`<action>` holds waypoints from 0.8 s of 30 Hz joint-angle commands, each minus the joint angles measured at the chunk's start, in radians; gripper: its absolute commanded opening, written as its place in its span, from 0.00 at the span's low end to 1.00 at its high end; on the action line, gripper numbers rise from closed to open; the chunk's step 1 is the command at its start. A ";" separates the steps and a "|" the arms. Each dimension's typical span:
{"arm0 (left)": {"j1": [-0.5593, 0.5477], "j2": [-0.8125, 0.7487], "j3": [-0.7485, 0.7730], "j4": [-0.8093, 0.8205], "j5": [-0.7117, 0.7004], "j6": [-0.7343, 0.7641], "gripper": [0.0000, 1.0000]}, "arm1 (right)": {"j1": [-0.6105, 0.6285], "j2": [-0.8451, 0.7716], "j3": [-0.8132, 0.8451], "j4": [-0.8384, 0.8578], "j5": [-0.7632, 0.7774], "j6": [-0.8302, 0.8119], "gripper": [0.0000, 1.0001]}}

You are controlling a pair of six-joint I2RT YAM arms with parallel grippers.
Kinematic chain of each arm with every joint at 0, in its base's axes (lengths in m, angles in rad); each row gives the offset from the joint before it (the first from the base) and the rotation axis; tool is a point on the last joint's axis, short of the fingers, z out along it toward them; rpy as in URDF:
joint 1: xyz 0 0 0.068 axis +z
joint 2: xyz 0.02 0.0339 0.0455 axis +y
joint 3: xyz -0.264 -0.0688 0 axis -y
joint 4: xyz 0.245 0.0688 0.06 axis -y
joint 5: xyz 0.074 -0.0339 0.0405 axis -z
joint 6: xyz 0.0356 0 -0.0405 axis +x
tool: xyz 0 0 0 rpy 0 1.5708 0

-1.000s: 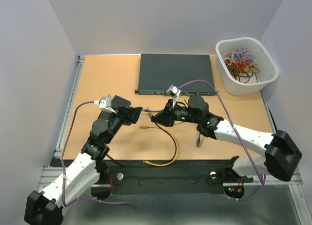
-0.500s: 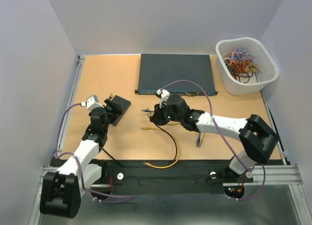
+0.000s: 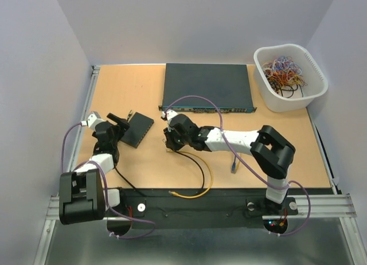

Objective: Insert the plug into the switch port

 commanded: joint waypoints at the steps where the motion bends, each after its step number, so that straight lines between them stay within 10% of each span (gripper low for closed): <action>1: 0.043 0.036 0.057 0.100 0.052 0.030 0.87 | 0.015 0.052 0.084 -0.056 0.051 -0.022 0.00; 11: 0.100 0.259 0.175 0.160 0.326 0.084 0.74 | 0.019 0.200 0.261 -0.133 0.062 -0.042 0.00; 24: 0.031 0.296 0.173 0.049 0.346 0.024 0.68 | 0.058 0.354 0.446 -0.256 0.142 -0.081 0.00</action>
